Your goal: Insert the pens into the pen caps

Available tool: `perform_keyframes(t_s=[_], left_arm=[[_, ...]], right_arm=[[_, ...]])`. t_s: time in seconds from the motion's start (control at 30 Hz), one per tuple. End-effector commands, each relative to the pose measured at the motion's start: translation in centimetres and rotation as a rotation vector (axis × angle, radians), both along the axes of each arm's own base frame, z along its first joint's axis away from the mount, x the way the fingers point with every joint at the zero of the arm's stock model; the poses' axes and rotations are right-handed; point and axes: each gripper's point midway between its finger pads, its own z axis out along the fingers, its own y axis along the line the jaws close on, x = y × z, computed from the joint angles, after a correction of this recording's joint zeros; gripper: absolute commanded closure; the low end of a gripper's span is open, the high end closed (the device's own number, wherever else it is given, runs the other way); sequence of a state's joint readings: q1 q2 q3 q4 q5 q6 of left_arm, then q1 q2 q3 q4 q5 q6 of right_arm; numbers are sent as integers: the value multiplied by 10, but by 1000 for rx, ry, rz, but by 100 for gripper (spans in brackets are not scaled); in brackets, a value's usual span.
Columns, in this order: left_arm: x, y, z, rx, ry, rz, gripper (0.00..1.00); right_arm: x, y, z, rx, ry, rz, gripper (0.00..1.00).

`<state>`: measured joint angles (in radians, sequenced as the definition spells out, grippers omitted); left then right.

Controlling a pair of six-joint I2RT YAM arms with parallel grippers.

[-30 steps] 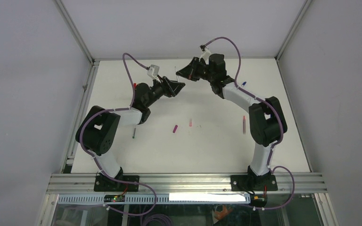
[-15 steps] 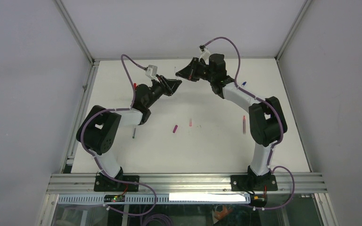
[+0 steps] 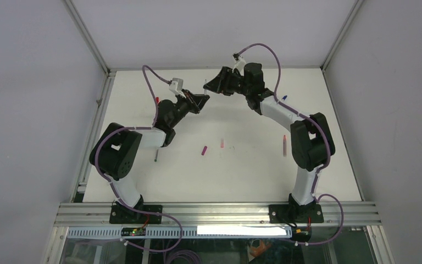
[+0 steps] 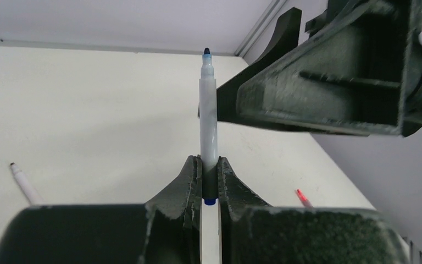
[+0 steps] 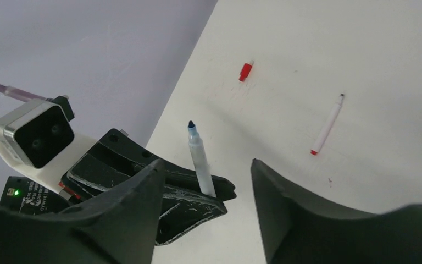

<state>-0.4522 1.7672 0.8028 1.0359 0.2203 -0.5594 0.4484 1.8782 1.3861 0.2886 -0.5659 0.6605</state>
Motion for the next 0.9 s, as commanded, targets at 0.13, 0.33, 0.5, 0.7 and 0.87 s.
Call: perform_keyframes(t_s=[0.13,0.33,0.5,0.7,0.87], left_arm=[[-12,6,-29,197,41,-11,100],[-32,16,-59,360,119,-26,100],[-42,14,-58,493,121,-31,100],[-49,11,-49,533,110,-52,100],[-52,13,-50,553,111,-57,100]], right_arm=[[52,-123,39,-69,-75,-415,32],[72,-277,-46,-523,319,-939,33],[82,-321,-88,-848,518,-919,35],[97,-346,-117,-988,573,-943,37],[98,-361,-132,-1086,592,-953,41]])
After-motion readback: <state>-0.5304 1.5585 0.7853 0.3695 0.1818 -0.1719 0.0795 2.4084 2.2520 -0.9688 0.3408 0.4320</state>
